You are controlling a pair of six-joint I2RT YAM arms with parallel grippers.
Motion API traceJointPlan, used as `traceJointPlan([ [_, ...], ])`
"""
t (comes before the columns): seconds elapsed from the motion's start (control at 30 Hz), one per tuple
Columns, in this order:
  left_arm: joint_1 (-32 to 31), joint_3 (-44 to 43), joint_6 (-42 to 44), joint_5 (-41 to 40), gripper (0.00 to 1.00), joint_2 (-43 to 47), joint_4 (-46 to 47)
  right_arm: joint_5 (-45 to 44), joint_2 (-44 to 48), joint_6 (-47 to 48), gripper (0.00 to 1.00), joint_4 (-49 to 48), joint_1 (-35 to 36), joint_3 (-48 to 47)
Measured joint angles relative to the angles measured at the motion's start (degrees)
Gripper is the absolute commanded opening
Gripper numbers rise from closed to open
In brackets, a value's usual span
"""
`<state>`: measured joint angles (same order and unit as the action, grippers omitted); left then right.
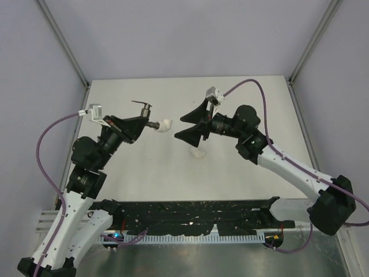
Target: Install the water faucets
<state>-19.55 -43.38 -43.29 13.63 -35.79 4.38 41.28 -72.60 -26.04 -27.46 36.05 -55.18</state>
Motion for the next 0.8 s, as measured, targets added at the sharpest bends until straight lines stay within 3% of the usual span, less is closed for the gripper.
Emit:
traceJointPlan([
  [0.17,0.0,-0.9,-5.8,-1.9,0.0,-3.1,-4.7,-14.1,6.4,24.4,0.9,8.4,12.8,0.7],
  [0.4,0.0,-1.0,-12.3,-1.7,0.0,-4.1,-6.4,-33.7,4.7,46.7,0.88,9.5,24.1,2.9],
  [0.6,0.0,-1.0,-14.8,-0.6,0.0,-4.2,-6.7,-47.2,-1.2,56.4,0.83,4.9,28.2,5.1],
  [0.8,0.1,-0.9,-16.2,1.8,0.0,-5.0,-5.4,-50.2,-2.8,58.1,0.75,1.2,28.6,5.2],
])
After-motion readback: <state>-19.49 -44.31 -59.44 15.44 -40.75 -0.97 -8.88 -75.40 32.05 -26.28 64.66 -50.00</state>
